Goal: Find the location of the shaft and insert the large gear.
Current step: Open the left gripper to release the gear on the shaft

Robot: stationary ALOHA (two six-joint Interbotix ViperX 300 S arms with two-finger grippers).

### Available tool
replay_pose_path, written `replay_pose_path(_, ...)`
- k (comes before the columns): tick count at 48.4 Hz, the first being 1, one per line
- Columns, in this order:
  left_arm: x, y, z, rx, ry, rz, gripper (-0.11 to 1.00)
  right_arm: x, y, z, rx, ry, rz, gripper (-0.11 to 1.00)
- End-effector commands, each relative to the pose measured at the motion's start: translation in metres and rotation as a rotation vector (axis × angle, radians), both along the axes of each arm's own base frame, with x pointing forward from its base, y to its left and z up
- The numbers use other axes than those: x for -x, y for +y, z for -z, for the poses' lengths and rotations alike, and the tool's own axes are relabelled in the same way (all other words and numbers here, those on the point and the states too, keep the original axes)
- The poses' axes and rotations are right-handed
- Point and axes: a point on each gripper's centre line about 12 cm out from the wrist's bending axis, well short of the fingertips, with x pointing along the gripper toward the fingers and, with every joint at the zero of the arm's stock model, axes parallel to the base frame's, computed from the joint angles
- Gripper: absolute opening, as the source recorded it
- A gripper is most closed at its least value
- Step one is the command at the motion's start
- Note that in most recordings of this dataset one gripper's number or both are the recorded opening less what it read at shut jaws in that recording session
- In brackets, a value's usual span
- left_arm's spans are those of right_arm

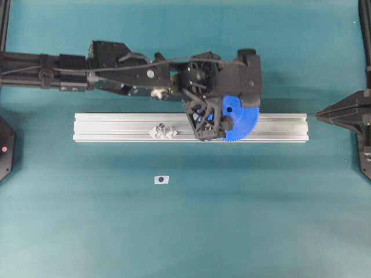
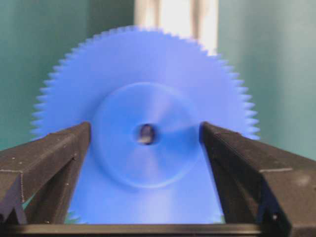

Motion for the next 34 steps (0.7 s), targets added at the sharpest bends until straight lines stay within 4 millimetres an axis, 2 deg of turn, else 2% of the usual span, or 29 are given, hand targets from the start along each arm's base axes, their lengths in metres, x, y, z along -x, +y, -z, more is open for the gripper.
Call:
replay_pose_path(1,-0.0013,0.0043,-0.0224,-0.012,-0.051,-0.005,0.90,-0.0021,-0.0008,-0.0043,-0.003,-0.014,0.007,0.05)
replay_pose_path(20,-0.0011,0.0042,-0.0175,-0.008,-0.041,-0.006,0.90,-0.0018,-0.0007,-0.0047,-0.005,-0.018,0.007,0.05)
replay_pose_path(34,-0.0019,0.0028,-0.0222,-0.002,-0.052,-0.010,0.90,-0.0016,-0.0008,-0.0035,-0.003,-0.014,0.007,0.05)
